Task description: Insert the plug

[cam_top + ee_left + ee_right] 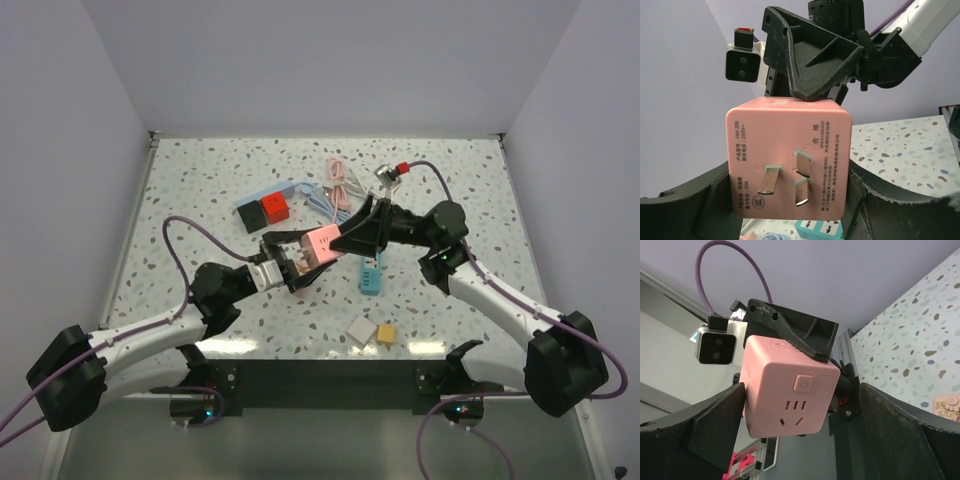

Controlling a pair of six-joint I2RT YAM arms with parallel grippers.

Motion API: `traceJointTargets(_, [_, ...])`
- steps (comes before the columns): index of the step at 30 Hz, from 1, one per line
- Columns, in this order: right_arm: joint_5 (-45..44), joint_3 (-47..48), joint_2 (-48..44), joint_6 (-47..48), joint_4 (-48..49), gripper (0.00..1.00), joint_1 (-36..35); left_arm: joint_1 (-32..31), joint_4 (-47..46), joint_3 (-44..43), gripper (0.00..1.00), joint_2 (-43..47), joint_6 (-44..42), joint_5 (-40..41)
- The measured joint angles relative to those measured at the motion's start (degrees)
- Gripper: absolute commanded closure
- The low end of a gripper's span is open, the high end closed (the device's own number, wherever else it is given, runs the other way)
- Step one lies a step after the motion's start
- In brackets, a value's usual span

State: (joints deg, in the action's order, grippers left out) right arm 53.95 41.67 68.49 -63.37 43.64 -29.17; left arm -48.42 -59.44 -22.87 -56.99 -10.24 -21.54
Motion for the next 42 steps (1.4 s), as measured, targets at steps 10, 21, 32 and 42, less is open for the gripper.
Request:
traceJointTargets(10, [1.73, -3.04, -1.2, -10.64, 13.11, 0.02, -0.83, 0.0, -3.1, -4.04, 1.0, -4.66, -0.5, -2.29])
traceJointTargets(21, [2.29, -4.11, 6.4, -23.37, 27.96, 0.17, -0.83, 0.0, -4.81, -4.44, 1.0, -6.32, -0.48, -3.91])
traceJointTargets(32, [2.54, -3.32, -1.55, -12.04, 13.68, 0.95, -1.18, -0.61, -6.82, -4.63, 0.96, -7.04, -1.51, -5.55])
traceJointTargets(42, [0.15, 1.33, -5.22, 4.52, -4.87, 1.0, -0.7, -0.44, -3.63, -5.2, 0.0, -8.26, -0.28, 0.7])
